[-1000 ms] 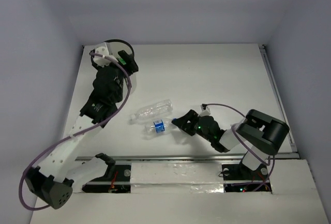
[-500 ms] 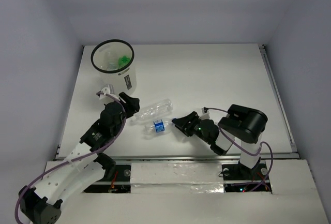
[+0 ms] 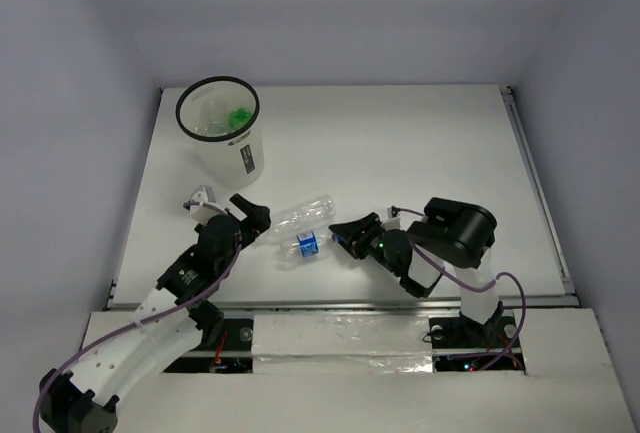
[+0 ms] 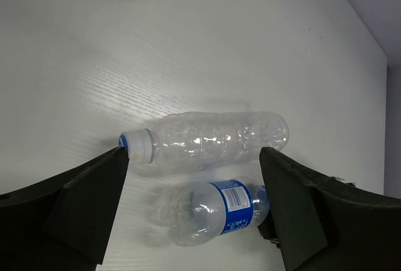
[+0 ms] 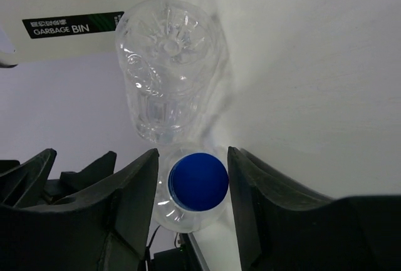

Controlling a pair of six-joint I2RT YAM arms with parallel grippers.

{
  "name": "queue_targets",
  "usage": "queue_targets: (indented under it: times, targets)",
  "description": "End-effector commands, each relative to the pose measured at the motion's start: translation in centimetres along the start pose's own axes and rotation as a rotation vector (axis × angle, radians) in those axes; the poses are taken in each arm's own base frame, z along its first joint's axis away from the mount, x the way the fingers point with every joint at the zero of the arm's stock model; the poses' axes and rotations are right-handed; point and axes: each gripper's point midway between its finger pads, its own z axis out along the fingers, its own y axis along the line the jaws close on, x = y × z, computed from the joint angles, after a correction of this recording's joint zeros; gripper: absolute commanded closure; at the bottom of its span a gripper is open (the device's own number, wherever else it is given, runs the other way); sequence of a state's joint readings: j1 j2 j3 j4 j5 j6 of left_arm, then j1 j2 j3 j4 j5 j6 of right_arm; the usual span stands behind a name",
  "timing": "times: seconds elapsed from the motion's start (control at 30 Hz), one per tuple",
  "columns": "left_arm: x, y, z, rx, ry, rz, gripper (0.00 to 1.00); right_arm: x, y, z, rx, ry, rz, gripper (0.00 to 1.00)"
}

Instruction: Put the plastic bottles in the bin

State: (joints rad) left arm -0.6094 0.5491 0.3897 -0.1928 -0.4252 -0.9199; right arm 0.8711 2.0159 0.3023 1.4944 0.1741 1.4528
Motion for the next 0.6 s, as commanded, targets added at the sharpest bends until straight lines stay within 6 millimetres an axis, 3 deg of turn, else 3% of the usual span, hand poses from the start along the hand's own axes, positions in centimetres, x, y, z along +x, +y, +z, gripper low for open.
queue_targets:
  times: [0.0,0.03,0.07,0.27,0.37,0.4,0.57]
  targets:
    - [1.3,0.9,0.5,-0.035,0.028,-0.048,0.16,-1.3,3.0,-0.3,-0.16,-0.069,-0.002,0.48]
    - [1.7,1.2,0.7,-0.046,0.036,-0.049,0.17,-1.3,3.0,-0.3,-0.162,-0.067,-0.003,0.51]
    - [2.0,1.4,0.9,-0.051,0.042,-0.054,0.17,-1.3,2.9,-0.3,-0.16,-0.07,-0.003,0.63]
    - [3.0,2.0,1.5,-0.04,0.04,-0.099,0.17,-2.3,3.4,-2.0,-0.177,-0.107,-0.021,0.76]
    - [3.4,2.6,1.8,-0.059,0.038,-0.13,0.16,-2.8,4.7,-3.4,-0.206,-0.119,-0.041,0.8]
    - [3.7,2.6,1.9,-0.053,0.045,-0.146,0.15,-3.0,6.2,-4.0,-0.247,-0.123,-0.044,0.82]
    - [4.5,2.0,2.3,-0.009,0.057,-0.226,0.15,-2.8,9.7,-6.2,-0.327,-0.095,-0.1,0.88]
